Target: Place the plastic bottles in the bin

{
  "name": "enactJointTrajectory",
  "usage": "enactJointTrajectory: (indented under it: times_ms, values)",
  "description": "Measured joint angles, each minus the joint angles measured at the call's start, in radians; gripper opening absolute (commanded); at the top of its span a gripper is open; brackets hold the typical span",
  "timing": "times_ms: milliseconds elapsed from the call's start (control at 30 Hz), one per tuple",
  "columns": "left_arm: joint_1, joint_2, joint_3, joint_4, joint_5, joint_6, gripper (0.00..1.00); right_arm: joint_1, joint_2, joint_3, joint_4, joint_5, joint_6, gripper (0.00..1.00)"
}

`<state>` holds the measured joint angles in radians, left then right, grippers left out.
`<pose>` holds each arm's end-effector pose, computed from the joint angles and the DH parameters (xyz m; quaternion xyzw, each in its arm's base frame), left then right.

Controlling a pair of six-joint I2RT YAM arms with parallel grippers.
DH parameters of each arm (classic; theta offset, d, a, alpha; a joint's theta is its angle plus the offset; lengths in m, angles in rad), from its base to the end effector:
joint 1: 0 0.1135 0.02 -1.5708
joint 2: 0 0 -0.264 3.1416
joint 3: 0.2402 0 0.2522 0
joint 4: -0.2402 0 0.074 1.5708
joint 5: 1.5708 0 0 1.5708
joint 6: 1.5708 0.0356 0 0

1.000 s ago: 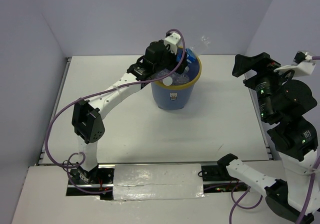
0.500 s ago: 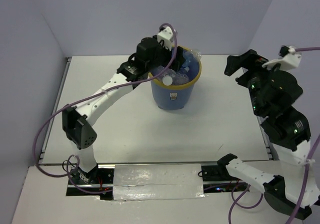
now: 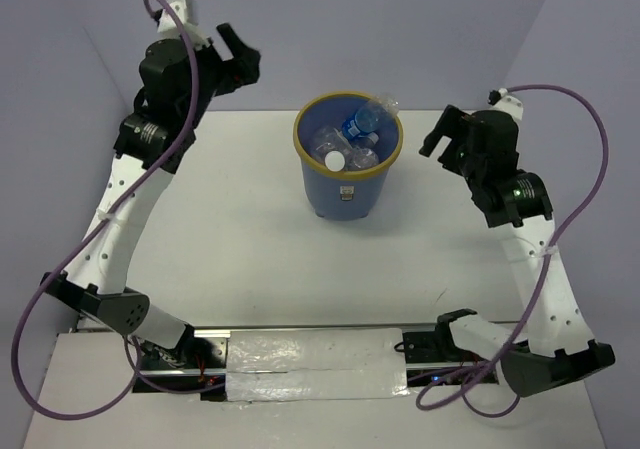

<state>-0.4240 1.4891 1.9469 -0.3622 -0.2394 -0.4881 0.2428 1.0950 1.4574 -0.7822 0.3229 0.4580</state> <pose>0.2767 -0.1156 0.5491 -0.1097 0.6645 -0.2515 0.6951 0.2020 0.0384 0.4472 0.1759 0.8138 0.0577 0.5508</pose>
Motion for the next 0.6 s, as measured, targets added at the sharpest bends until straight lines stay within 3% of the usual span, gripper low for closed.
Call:
enactJointTrajectory:
  times_ms: [167, 300, 600]
  values:
    - [0.208, -0.041, -0.296, -0.131, 0.030, -0.132, 0.96, -0.185, 0.001, -0.197, 0.084, -0.182, 0.066, 1.00]
    - [0.247, -0.109, -0.492, -0.220, 0.043, -0.177, 0.96, -0.275, 0.049, -0.369, 0.198, -0.331, 0.133, 1.00]
    - [0.268, -0.322, -0.563, -0.243, 0.036, -0.200, 0.96, -0.303, 0.320, -0.435, 0.474, -0.528, 0.312, 0.99]
